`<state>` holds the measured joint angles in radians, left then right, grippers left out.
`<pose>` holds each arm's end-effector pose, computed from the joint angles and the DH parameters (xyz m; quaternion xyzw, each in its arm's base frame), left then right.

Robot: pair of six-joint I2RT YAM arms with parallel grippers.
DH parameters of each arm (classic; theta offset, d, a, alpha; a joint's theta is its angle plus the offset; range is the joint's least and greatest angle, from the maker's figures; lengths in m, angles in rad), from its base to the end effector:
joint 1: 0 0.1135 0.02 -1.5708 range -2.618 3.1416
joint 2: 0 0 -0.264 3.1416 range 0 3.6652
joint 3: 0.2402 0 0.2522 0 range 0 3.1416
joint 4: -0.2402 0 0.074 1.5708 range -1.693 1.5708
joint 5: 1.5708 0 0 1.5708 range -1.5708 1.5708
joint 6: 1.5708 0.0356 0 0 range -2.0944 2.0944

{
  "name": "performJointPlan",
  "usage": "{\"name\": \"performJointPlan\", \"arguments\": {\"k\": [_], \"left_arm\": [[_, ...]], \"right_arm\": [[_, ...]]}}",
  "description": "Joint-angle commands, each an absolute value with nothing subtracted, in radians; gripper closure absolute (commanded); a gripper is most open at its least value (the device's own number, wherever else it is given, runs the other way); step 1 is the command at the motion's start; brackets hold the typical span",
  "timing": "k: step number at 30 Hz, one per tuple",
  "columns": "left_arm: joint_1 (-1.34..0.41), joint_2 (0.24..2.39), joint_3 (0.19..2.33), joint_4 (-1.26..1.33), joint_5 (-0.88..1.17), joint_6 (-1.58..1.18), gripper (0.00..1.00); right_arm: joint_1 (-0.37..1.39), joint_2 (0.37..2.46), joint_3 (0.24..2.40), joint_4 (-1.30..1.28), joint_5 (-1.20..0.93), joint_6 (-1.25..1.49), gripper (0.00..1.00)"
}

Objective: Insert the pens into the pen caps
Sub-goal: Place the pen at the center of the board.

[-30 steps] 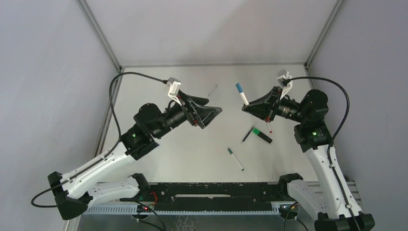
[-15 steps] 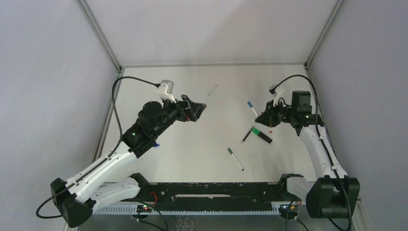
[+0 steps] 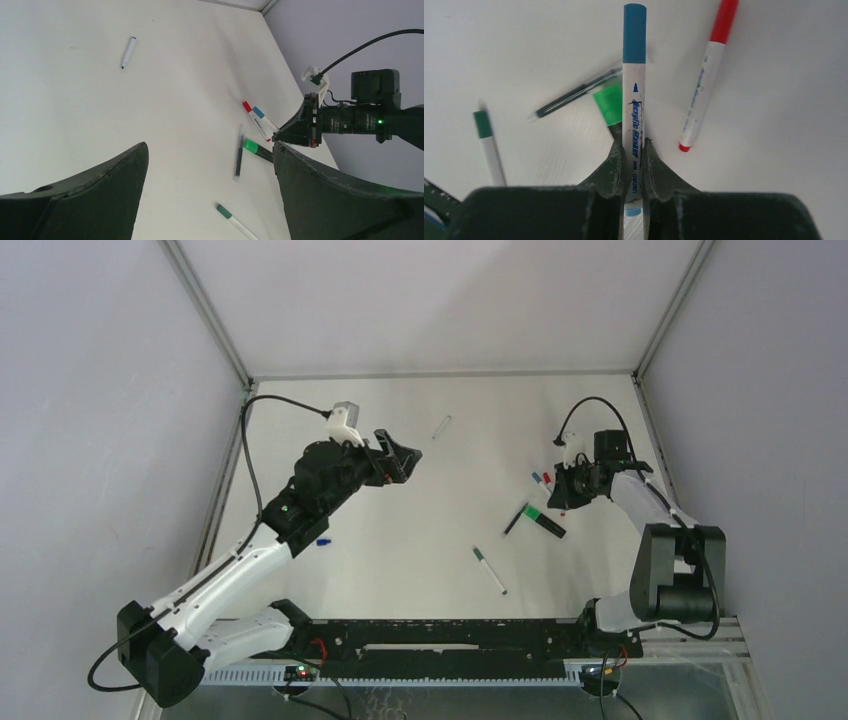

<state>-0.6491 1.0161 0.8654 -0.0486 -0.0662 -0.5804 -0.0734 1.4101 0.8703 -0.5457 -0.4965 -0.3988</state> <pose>0.1922 -0.1429 0.3388 0.0056 0.7738 -0.3441 0.5318 0.2684 -0.0027 0.2065 -0.2107 0.9190 0.1774 0.2822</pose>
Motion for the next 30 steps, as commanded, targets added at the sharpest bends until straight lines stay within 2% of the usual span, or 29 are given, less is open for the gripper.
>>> {"name": "performJointPlan", "arguments": {"k": [1,11,23,30], "left_arm": [[-0.622,1.024,0.859,-0.031,-0.032,-0.593,0.04],[-0.591,1.077,0.863,-0.004,0.024,-0.598,0.05],[-0.570,1.157,0.892,-0.005,0.086,-0.608,0.08],[-0.551,1.225,0.943,-0.018,0.123,-0.603,0.11]], "right_arm": [[-0.092,1.463,0.884,-0.467,-0.426,-0.365,0.94],[-0.092,1.588,0.922,-0.461,-0.411,-0.333,0.82],[-0.094,1.587,0.925,-0.485,-0.441,-0.328,0.67],[-0.104,1.542,0.927,-0.503,-0.466,-0.337,0.66]]}}
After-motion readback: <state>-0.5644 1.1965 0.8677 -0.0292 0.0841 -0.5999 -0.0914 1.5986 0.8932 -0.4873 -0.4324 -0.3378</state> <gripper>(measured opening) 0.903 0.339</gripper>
